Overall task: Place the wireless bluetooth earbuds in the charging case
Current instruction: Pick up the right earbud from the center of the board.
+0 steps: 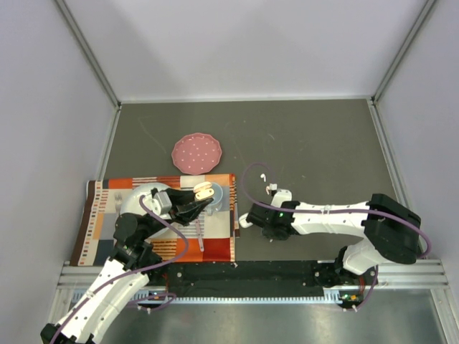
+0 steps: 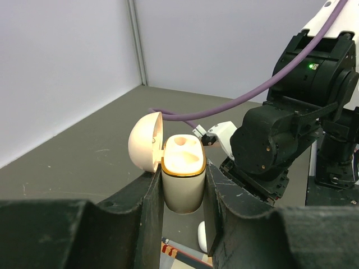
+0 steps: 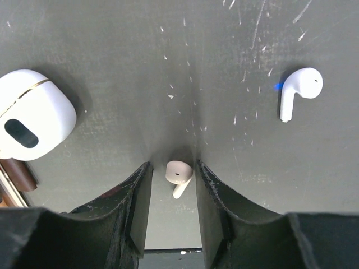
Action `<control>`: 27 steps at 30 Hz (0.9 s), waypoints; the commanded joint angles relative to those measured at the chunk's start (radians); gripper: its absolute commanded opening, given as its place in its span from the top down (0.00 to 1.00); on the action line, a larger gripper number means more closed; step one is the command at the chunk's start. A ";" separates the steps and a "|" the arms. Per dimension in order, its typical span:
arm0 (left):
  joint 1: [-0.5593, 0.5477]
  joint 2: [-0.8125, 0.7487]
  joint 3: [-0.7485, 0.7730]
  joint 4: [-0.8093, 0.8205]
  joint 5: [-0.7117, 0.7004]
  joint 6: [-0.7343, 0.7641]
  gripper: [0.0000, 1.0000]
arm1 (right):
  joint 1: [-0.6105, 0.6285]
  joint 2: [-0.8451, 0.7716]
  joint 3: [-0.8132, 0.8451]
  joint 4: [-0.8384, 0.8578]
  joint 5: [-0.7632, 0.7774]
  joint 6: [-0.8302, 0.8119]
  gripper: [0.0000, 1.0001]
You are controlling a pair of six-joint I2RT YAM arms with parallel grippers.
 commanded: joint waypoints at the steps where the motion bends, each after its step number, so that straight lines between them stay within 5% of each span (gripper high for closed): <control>1: -0.003 -0.006 0.031 0.034 -0.014 0.011 1.00 | -0.006 0.026 0.002 -0.040 -0.017 0.071 0.65; 17: -0.003 0.000 0.028 0.036 -0.016 0.009 1.00 | -0.016 0.061 0.024 -0.064 -0.027 0.083 0.76; 27: -0.003 0.002 0.026 0.037 -0.016 0.011 1.00 | -0.018 0.066 0.050 -0.070 -0.007 0.059 0.93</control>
